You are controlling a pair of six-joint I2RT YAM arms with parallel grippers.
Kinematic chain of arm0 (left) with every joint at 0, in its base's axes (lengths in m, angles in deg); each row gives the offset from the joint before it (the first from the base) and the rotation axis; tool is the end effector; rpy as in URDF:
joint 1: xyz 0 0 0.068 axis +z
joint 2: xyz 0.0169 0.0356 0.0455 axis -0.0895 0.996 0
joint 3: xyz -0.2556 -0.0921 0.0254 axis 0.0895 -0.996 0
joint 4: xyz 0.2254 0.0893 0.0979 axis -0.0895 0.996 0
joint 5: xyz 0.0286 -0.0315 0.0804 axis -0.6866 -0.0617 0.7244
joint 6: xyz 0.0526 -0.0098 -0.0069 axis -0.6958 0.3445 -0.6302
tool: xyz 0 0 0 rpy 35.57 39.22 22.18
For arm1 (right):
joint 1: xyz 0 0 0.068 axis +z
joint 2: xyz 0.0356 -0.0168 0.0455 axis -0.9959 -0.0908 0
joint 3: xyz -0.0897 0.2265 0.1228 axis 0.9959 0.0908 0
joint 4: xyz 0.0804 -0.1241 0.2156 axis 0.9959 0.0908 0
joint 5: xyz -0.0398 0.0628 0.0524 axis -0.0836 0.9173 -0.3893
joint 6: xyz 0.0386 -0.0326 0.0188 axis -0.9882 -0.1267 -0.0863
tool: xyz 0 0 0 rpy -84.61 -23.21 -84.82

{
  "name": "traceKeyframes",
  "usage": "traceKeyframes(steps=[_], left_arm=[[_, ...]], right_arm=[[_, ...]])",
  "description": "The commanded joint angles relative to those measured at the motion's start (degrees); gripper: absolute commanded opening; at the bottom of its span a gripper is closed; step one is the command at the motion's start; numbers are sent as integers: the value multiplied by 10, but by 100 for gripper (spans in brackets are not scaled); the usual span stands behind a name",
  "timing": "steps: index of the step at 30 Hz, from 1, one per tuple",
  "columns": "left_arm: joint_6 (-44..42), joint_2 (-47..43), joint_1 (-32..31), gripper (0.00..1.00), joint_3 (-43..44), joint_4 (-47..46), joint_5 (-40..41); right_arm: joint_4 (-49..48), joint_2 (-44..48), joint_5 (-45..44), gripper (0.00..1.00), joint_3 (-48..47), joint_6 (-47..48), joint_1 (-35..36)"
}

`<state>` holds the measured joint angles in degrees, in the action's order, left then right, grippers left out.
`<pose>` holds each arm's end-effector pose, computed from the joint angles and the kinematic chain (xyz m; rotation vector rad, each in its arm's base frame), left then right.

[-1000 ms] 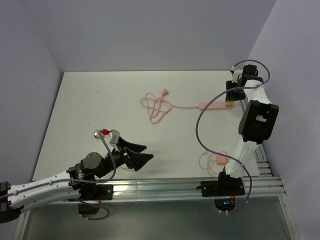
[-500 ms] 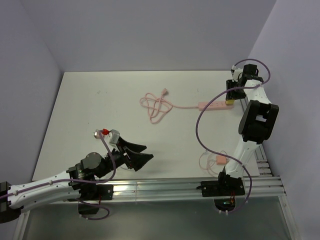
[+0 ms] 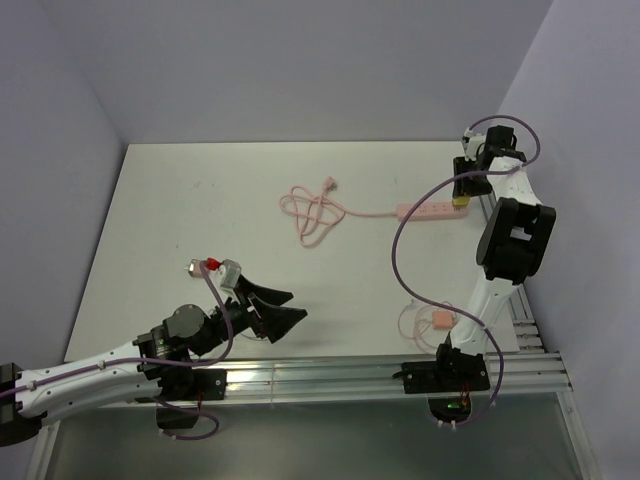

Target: Insert the plug

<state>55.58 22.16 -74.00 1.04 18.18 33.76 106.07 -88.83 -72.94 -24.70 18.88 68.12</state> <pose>0.0586 -0.1351 0.2519 0.2479 1.6521 -1.3869 0.4313 -0.1216 0.2344 -0.1318 2.5358 0.0178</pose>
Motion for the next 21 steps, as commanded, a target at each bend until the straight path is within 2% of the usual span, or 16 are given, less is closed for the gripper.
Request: traceKeyframes(steps=[1, 15, 21], left_arm=[[-7, -7, 0, 86, 5, -5, -5], [-12, -10, 0, 86, 8, 0, -4], [-12, -11, 0, 86, 7, -1, -7]], right_arm=[[-6, -10, -3, 0, -24, 6, -5], [-19, -3, -30, 0, 34, 21, -5], [-22, 11, -15, 0, 62, 29, -6]])
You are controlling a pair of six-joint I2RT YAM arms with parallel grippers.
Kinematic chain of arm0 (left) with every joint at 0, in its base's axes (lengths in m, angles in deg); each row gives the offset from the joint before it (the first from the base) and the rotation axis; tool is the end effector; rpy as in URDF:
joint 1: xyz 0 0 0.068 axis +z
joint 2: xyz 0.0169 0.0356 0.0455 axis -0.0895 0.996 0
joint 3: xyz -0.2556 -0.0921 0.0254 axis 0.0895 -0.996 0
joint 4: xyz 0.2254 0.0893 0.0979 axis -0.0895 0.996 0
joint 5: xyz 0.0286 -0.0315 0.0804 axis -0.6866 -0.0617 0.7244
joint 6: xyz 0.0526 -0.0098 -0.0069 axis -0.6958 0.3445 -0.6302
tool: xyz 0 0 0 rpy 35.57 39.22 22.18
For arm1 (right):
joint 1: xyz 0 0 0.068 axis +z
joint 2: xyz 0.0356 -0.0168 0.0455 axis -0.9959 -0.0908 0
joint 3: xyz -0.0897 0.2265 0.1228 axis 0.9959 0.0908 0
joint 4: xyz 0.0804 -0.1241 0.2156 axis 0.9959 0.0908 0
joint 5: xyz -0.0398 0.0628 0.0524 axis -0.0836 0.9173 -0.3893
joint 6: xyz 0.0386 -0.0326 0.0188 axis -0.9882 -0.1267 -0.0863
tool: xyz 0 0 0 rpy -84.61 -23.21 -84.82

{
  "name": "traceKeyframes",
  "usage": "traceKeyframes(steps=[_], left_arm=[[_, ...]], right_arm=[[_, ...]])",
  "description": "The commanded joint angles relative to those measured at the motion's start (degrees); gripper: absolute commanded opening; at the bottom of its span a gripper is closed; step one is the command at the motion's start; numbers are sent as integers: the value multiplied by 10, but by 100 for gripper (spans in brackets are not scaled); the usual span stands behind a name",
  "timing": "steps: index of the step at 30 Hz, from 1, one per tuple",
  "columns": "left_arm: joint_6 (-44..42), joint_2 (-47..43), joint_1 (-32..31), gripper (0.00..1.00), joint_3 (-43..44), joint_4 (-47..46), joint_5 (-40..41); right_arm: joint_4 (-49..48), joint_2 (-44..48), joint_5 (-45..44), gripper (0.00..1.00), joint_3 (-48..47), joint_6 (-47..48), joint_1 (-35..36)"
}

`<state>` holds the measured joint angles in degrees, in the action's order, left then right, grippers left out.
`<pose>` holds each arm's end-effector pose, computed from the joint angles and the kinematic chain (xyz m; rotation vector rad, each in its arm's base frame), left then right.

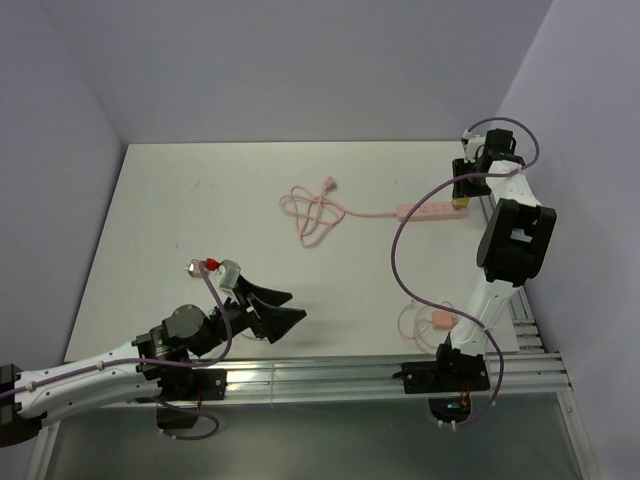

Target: Insert the plug

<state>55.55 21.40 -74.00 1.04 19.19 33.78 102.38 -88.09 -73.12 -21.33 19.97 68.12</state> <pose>0.0580 -0.1335 0.2517 0.2493 1.6561 -1.3835 0.4286 -0.1209 0.2255 -0.1563 2.5179 -0.0016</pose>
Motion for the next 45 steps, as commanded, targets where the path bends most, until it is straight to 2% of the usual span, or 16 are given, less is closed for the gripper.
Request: traceKeyframes(steps=[1, 37, 45], left_arm=[[-12, -5, 0, 86, 7, -10, -6], [-13, -34, 1, 87, -7, -2, -2], [-12, -35, 1, 86, -8, -2, -4]], right_arm=[[14, 6, -17, 0, 31, 18, -6], [18, 45, -6, 0, 72, 39, -22], [32, 16, 4, 0, 49, 41, -21]])
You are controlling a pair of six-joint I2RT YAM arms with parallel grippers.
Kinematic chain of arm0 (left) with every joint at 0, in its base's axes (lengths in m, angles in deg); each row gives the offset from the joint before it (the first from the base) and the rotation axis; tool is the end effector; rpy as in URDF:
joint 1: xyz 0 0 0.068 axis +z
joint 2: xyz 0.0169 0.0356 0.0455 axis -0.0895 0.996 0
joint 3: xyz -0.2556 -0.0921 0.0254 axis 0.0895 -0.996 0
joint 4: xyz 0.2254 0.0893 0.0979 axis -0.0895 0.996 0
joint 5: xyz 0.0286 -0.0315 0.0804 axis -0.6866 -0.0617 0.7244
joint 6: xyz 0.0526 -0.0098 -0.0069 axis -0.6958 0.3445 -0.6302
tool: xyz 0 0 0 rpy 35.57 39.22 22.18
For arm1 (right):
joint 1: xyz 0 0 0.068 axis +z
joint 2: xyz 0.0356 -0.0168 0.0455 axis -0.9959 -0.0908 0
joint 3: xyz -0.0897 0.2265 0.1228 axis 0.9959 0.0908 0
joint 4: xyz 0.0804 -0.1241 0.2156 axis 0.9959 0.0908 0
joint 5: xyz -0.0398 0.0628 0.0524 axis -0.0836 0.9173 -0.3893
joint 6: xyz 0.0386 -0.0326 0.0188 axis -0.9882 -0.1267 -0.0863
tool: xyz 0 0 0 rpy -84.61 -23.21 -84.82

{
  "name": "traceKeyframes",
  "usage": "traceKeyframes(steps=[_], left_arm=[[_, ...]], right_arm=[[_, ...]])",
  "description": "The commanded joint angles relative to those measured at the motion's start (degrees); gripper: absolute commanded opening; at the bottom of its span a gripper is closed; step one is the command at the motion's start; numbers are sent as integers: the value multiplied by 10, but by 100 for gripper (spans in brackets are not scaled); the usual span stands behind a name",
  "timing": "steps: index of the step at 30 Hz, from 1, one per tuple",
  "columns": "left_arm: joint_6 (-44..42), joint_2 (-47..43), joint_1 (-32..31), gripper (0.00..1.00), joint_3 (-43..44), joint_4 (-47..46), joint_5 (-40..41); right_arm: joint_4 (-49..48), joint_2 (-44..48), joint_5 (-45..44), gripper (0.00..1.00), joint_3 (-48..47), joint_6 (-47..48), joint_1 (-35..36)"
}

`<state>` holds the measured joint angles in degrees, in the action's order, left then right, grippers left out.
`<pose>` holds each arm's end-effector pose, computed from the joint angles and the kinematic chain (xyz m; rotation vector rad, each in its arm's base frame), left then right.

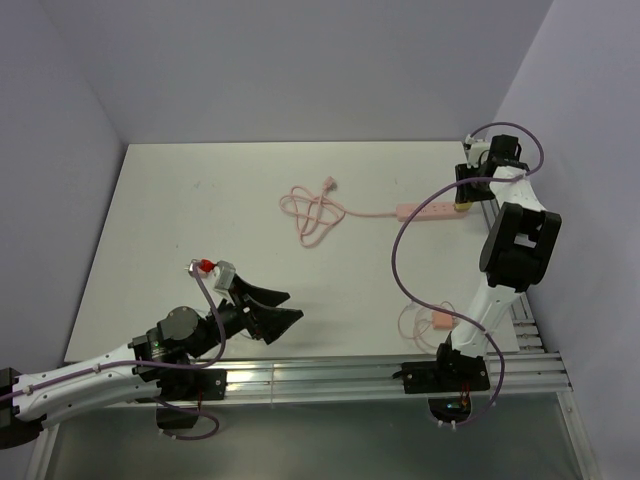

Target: Insert the plug

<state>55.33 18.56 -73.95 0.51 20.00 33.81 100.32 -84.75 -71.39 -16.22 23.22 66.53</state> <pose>0.0558 -0.1274 0.2528 0.2432 1.6292 -1.3958 0.4113 -0.1271 0.2246 -0.2041 2.5005 -0.0022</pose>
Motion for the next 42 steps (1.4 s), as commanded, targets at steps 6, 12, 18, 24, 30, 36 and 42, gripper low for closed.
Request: traceKeyframes(steps=[6, 12, 18, 24, 30, 36, 42], left_arm=[[-9, -3, 1, 87, -3, -14, -2], [-5, 4, 1, 86, -2, -20, -7], [-2, 8, 1, 86, -3, -23, -7], [-1, 11, 2, 86, -2, -24, -8], [0, 11, 2, 86, -3, -24, -8], [-1, 10, 2, 87, -3, -23, -8], [-3, 4, 3, 87, -2, -19, -7]], right_arm=[[56, -37, -8, 0, -13, 12, 12], [57, -43, 1, 0, -34, 6, 17], [64, -52, 24, 0, -48, -1, 17], [53, -52, 43, 0, -46, -9, 18], [42, -47, 57, 0, -43, -13, 20], [61, -59, 45, 0, -56, -9, 28], [62, -51, 49, 0, -47, -2, 29]])
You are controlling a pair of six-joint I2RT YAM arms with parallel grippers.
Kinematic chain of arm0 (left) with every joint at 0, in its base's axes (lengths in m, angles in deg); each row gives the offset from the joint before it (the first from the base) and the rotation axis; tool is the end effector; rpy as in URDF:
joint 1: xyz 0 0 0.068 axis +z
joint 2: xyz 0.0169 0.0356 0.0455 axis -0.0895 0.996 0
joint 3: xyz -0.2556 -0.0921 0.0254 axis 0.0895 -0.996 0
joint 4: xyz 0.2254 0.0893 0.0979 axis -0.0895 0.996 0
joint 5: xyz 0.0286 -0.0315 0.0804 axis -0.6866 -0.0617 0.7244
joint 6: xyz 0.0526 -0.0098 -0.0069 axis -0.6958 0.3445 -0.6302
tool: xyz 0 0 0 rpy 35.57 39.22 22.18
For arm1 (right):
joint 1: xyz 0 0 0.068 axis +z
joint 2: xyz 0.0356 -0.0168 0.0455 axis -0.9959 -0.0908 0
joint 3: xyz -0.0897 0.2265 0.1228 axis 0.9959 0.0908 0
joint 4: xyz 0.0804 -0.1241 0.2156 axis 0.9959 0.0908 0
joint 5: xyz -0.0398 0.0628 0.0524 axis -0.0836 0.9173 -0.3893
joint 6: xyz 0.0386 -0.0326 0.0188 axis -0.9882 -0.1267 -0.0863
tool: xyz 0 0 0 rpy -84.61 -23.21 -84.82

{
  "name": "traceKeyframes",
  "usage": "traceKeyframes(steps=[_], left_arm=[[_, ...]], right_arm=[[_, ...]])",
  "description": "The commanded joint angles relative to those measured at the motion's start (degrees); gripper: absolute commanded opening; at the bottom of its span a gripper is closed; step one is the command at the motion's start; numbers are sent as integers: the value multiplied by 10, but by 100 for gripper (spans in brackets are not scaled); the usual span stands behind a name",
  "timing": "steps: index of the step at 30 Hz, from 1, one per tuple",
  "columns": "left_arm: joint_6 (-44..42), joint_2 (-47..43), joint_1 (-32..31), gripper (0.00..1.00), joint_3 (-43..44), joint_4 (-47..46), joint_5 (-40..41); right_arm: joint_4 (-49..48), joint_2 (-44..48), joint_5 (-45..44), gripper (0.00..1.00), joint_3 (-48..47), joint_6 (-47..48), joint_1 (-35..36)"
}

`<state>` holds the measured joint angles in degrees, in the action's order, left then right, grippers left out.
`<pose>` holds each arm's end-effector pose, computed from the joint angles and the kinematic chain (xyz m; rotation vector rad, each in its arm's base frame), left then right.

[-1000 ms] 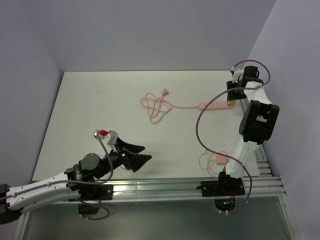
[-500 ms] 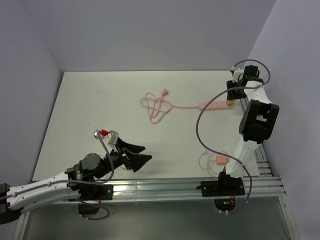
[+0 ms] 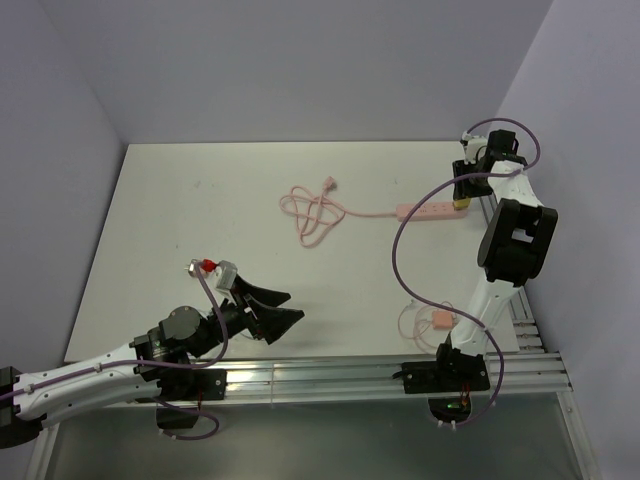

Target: Insert the plug

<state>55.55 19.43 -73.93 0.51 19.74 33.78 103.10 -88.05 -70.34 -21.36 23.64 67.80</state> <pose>0.0566 -0.1293 0.2515 0.2436 1.6408 -1.3922 0.4271 -0.1213 0.2255 -0.2461 2.5059 0.0337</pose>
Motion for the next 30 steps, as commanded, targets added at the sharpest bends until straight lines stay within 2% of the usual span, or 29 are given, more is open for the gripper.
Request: traceKeyframes(steps=[1, 21, 26, 30], left_arm=[[-6, -4, 3, 87, -2, -18, -8], [-8, 3, 7, 87, 4, -15, -9], [-5, 3, 8, 87, 2, -16, -13], [-5, 2, 8, 87, 2, -13, -13]], right_arm=[[34, -17, 43, 0, 5, -7, 16], [9, -20, 73, 0, 12, -20, 32], [14, -20, 50, 0, 19, -12, 32], [-19, 10, 35, 0, 57, -14, 26]])
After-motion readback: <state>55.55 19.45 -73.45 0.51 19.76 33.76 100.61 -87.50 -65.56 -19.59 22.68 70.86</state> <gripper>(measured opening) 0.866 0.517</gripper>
